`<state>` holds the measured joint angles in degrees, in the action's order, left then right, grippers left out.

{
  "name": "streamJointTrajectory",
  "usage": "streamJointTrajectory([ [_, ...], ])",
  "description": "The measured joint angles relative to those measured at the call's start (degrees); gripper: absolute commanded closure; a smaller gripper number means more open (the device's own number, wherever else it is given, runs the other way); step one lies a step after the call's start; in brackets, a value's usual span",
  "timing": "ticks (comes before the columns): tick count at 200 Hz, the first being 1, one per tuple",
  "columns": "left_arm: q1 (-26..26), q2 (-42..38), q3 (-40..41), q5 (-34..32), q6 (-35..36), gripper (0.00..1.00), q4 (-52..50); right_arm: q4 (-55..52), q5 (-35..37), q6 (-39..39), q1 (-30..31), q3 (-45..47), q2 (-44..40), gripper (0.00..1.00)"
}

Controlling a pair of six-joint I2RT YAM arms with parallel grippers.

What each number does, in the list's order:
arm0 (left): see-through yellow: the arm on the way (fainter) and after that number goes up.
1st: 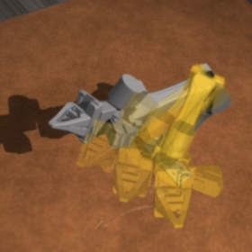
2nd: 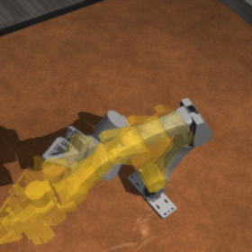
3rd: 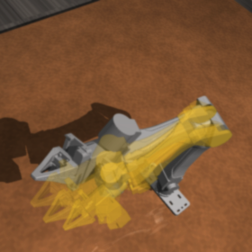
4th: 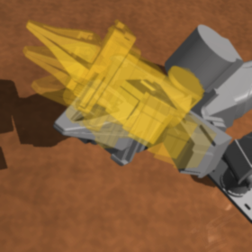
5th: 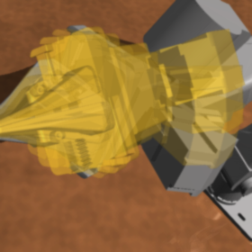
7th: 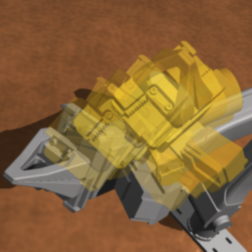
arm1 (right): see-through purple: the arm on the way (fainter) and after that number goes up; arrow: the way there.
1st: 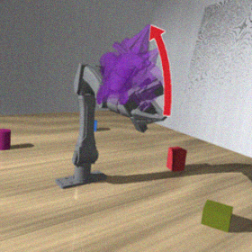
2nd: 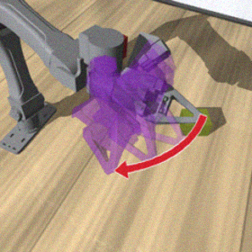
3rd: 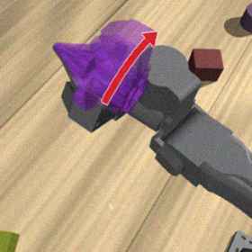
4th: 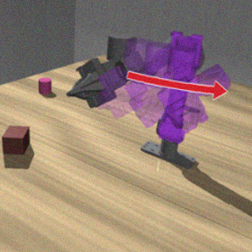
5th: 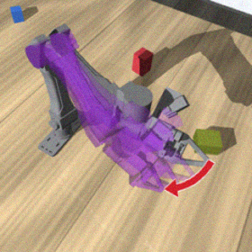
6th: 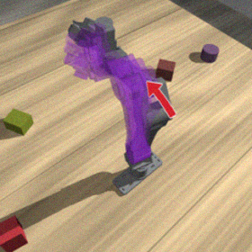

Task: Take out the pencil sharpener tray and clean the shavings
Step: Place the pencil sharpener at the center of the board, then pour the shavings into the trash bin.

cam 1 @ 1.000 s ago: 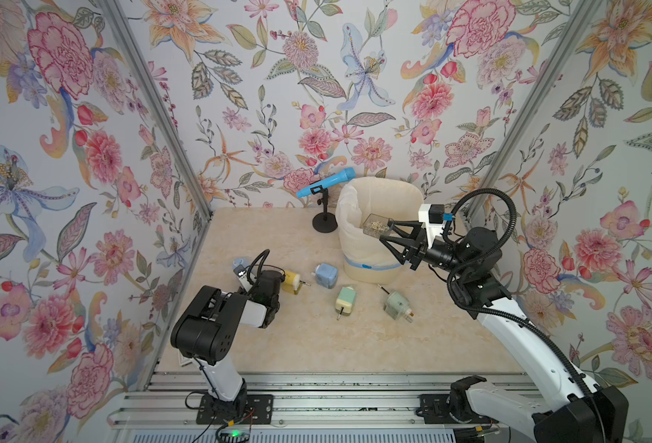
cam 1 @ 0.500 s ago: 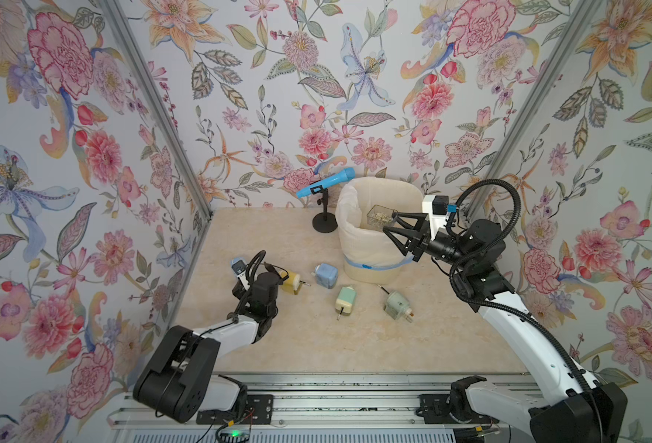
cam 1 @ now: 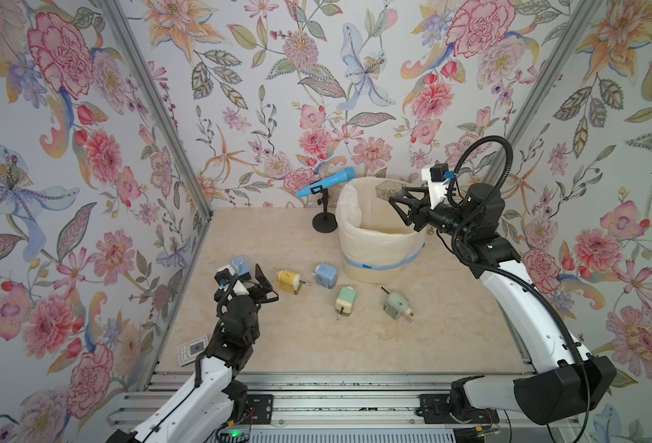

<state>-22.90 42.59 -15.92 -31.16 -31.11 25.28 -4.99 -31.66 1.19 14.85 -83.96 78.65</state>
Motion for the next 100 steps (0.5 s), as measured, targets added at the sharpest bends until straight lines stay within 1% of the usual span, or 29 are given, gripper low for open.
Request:
streamJointTrajectory([
  [37,0.00,-2.97,2.64,1.57,0.85,0.00,-1.31,-12.09,6.38,-2.10,0.57,-10.91,5.55,0.60],
  [68,0.00,-4.68,4.31,3.43,1.01,0.00,-1.01,-23.41,12.79,-3.39,2.82,-21.77,10.88,0.61],
  [89,0.00,-4.72,5.09,4.81,1.18,0.00,-0.50,-27.96,13.60,-1.11,3.30,-26.64,13.55,0.61],
  [100,0.00,-4.52,5.20,5.62,1.18,0.00,-0.37,-29.53,13.31,1.81,3.28,-28.15,14.56,0.62],
])
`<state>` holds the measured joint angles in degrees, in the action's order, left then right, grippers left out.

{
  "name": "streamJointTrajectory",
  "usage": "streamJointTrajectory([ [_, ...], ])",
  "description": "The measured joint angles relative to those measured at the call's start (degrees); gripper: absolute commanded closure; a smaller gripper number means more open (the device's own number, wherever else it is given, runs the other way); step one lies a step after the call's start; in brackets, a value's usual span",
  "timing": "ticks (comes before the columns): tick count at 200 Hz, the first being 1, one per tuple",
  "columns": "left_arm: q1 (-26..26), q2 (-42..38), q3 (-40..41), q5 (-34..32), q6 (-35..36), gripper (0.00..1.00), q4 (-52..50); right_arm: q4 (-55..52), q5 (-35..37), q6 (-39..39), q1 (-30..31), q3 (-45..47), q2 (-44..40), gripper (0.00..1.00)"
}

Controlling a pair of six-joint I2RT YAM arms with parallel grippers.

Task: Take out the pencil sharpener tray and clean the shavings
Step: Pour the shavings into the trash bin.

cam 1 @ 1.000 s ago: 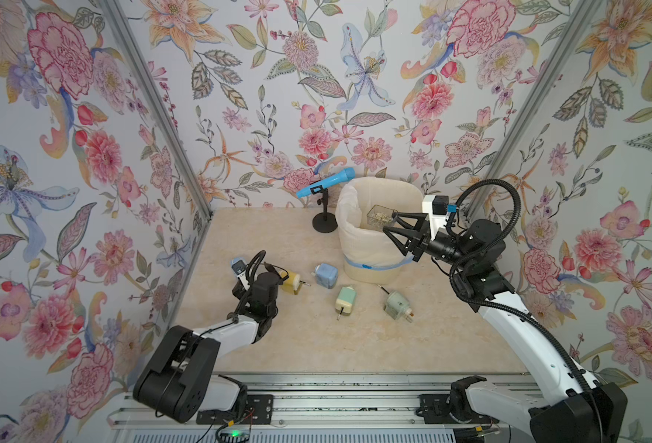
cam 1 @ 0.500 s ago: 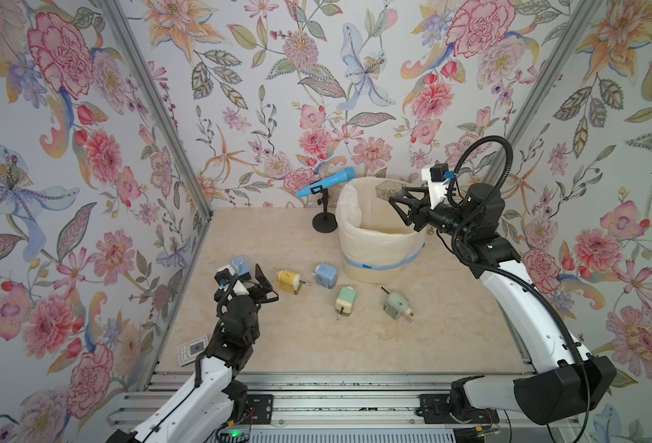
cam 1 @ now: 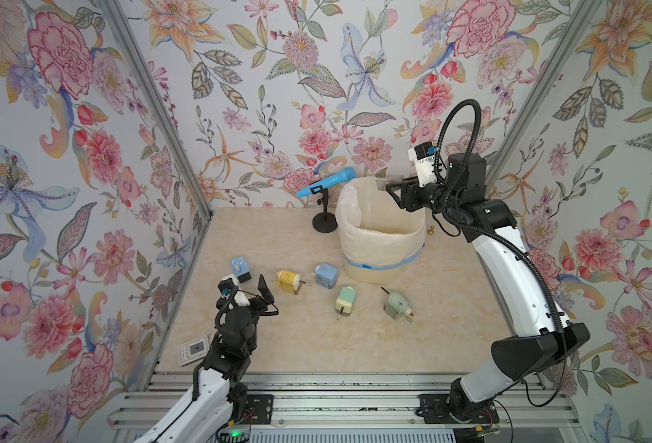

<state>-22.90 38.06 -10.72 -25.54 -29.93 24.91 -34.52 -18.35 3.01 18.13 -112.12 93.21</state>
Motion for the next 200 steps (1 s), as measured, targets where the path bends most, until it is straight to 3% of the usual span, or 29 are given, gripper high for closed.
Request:
streamJointTrajectory([
  [96,0.00,-2.10,0.00,4.44,-2.19,0.00,-1.29,-3.82,-9.94,32.50,-5.49,-5.35,4.66,0.60],
  [137,0.00,-2.56,-0.07,5.03,-3.56,0.00,-2.95,-1.42,-11.19,46.51,-5.07,-6.08,4.61,0.61],
  [200,0.00,-2.16,-2.95,6.01,-4.55,0.00,-6.82,15.34,-6.56,70.86,-3.34,11.28,-2.71,0.62],
])
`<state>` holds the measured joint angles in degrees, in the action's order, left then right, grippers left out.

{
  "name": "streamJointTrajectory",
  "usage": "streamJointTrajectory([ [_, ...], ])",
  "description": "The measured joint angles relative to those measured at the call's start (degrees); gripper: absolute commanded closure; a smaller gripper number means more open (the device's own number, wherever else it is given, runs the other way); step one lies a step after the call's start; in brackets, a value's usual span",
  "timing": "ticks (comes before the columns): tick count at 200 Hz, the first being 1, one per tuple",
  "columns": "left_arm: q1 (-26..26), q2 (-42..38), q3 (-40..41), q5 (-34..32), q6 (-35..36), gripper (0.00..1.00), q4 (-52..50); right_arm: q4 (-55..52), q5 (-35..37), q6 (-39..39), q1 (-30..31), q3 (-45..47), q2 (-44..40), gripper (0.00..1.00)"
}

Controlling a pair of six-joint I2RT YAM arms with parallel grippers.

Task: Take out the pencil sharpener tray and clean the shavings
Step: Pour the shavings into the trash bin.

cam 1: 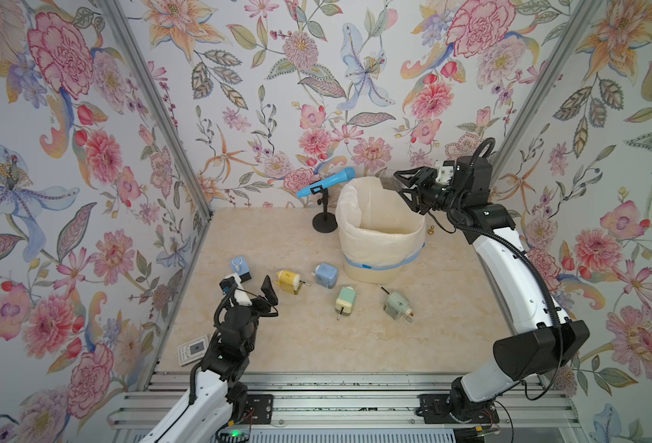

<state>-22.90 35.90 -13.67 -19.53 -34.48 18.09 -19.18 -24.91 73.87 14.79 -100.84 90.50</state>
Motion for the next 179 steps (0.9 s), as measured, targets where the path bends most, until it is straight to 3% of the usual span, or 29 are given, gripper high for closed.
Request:
streamJointTrajectory([
  [79,0.00,0.22,-5.62,1.62,0.00,0.00,-6.60,19.19,17.29,20.79,10.12,13.11,-3.96,0.59],
  [131,0.00,0.20,-8.39,2.84,0.00,0.00,-10.95,27.63,30.97,30.64,13.27,23.93,-9.62,0.59],
  [179,0.00,0.22,-10.29,3.45,0.00,0.00,-14.43,34.82,41.03,38.18,16.00,25.94,-10.10,0.59],
])
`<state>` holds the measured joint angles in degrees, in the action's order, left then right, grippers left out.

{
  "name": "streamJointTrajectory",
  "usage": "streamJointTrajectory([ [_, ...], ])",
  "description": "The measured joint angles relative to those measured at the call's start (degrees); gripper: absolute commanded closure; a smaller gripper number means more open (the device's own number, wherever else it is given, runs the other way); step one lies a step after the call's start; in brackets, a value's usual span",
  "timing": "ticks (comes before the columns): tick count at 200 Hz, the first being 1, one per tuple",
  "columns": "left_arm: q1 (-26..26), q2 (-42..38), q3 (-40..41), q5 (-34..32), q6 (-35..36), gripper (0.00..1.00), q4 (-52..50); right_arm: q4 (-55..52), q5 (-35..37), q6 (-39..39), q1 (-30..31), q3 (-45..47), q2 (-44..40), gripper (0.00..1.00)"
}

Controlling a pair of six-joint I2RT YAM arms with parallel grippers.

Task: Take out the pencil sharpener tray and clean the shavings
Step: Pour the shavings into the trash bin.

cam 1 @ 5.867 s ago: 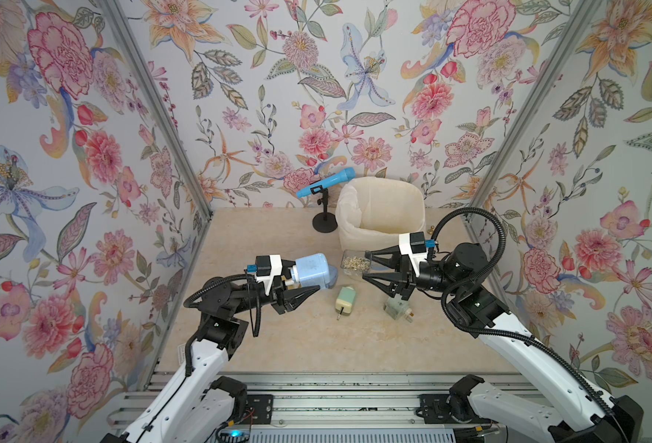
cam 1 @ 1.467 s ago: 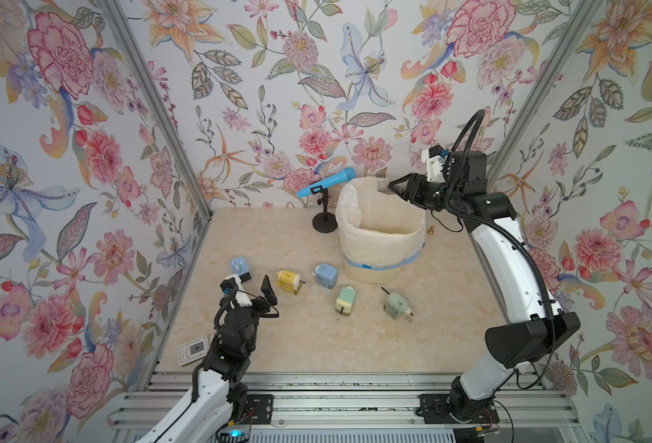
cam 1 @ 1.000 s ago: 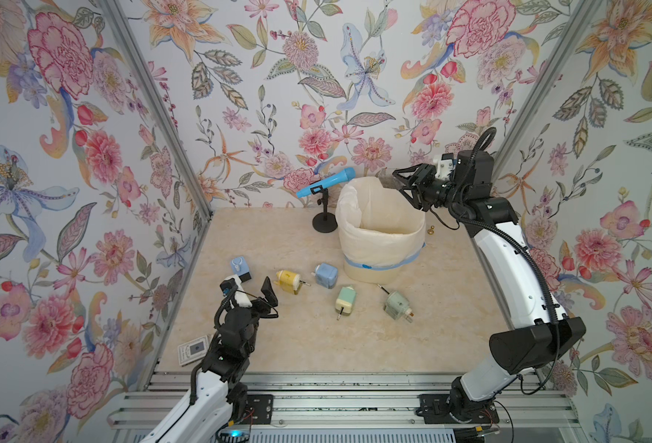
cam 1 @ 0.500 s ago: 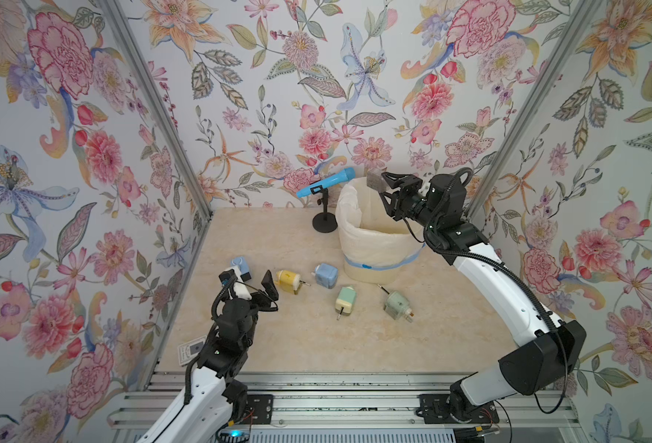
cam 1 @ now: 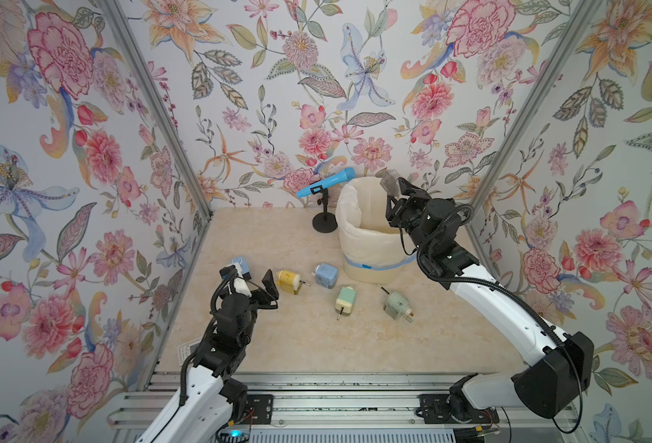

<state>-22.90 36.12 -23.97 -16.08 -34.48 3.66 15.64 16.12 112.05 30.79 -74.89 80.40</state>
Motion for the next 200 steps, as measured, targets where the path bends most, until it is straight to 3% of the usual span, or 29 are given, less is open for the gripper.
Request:
streamJointTrajectory([
  [69,0.00,-0.04,-1.07,0.92,0.00,0.00,-2.62,9.79,8.39,5.88,5.22,-2.45,5.14,0.58],
  [120,0.00,-1.05,-1.20,0.92,0.00,0.00,-4.11,18.10,9.97,6.54,5.84,-2.27,6.34,0.58],
  [155,0.00,-1.55,-1.49,0.76,0.31,0.00,-4.13,24.13,0.07,5.68,4.37,-4.33,12.66,0.59],
  [200,0.00,-1.95,-1.49,0.66,1.68,0.00,-3.61,23.89,-18.23,-3.34,-0.66,-6.54,15.67,0.59],
])
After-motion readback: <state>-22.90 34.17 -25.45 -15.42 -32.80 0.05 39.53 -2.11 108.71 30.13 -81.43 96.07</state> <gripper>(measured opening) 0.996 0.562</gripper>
